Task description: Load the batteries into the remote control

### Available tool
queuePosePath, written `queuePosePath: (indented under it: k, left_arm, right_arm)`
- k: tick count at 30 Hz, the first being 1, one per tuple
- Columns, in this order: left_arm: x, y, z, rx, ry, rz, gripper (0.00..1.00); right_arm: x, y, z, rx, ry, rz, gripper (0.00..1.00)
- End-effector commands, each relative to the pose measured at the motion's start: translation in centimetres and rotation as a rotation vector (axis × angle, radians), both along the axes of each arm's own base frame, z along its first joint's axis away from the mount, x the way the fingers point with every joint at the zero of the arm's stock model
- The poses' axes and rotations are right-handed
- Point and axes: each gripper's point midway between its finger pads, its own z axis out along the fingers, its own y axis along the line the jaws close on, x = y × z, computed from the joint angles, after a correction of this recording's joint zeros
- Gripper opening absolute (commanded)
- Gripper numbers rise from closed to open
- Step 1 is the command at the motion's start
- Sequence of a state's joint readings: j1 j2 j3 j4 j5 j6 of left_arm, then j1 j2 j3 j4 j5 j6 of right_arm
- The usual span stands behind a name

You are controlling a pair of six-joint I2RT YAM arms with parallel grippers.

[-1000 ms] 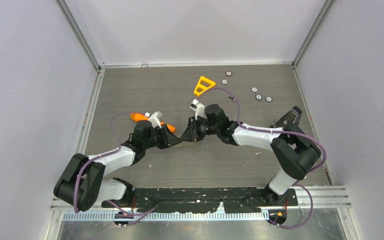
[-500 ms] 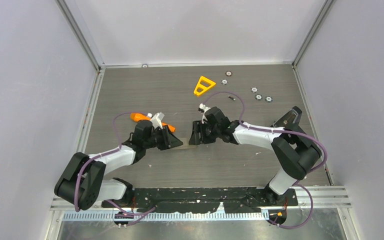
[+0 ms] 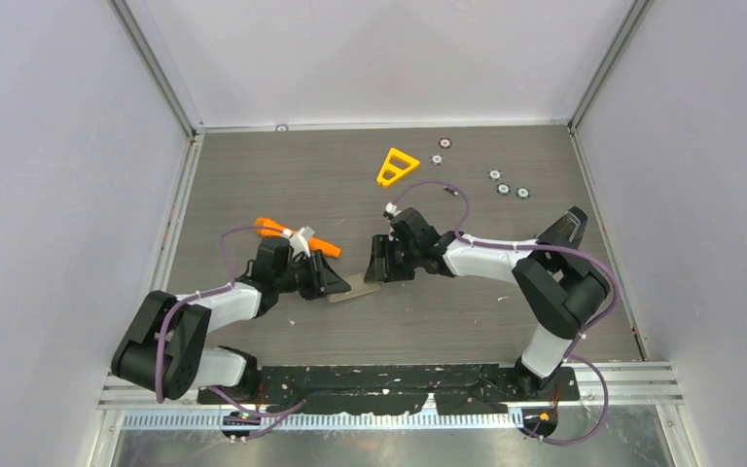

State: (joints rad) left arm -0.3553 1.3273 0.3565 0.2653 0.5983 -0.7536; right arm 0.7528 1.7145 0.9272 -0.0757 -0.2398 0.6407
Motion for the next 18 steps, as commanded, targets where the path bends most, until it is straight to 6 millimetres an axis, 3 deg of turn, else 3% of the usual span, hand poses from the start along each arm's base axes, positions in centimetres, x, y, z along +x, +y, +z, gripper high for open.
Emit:
queuePosePath:
  k: [1,10,13,17,18]
  left_arm:
    - [-3.0,1.6,-3.2,0.048,0.127,-0.009,0.4]
    - [-2.8,1.7,-2.4,-0.013,0.098,0.009,0.46]
    - [-2.9,1.6,-2.6,-0.023,0.104,0.008,0.33]
    - [-2.9,1.5,-2.9,-0.027,0.113,0.003,0.0]
    - [-2.9,1.5,-2.9,-0.024,0.107,-0.006,0.0]
  right_arm:
    - [1.0,-0.4,-0.6,-0.035,-0.001,-0.061,0.57]
    - [0.7,-0.1,-1.2,-0.016,0.043,-0.096,0.53]
    - [0.7,0.1,-1.0,0.001,0.046,-0.098,0.53]
    - [0.7,0.5,0.2,0.027,0.026,-0.079,0.53]
    - [0.8,0.6,0.6,0.033,0.017,-0.072,0.53]
